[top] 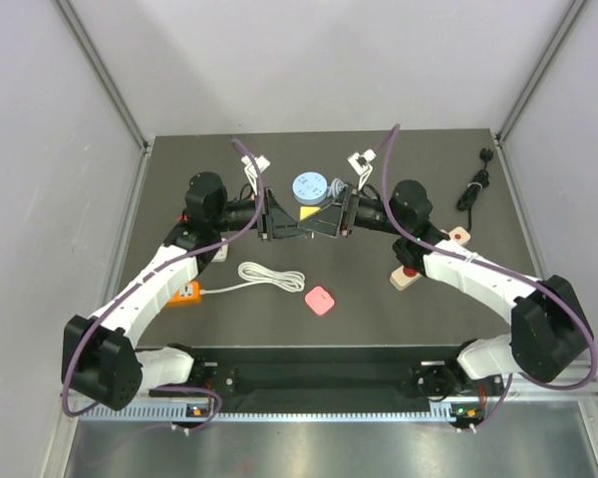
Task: Insert the plug
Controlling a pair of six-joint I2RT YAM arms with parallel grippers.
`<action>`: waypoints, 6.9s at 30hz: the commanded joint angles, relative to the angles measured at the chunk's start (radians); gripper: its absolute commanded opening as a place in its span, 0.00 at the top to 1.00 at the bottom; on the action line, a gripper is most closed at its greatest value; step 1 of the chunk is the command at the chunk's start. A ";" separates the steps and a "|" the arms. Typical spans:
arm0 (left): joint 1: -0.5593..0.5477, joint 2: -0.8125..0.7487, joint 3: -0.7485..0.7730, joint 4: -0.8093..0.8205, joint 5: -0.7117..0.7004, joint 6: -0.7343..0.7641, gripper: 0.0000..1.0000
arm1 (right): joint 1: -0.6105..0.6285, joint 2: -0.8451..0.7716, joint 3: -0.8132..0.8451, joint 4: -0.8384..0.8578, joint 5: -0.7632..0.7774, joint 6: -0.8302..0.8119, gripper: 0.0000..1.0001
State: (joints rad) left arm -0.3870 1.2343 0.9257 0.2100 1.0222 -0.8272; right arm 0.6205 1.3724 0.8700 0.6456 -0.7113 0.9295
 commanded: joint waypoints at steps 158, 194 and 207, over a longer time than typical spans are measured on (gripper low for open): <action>0.066 -0.223 -0.183 -0.416 -0.470 0.249 0.21 | 0.073 0.364 0.116 -1.624 1.280 0.673 1.00; 0.054 -0.251 -0.173 -0.452 -0.522 0.269 0.21 | 0.027 0.490 0.104 -1.574 1.182 0.718 1.00; 0.056 -0.276 -0.134 -0.504 -0.536 0.269 0.21 | 0.028 0.325 0.311 -1.776 1.335 0.617 0.26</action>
State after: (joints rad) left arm -0.3294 0.9886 0.7464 -0.2893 0.4961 -0.5732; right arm 0.6518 1.7756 1.1393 -1.0992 0.6590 1.5726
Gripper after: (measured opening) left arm 0.794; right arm 0.716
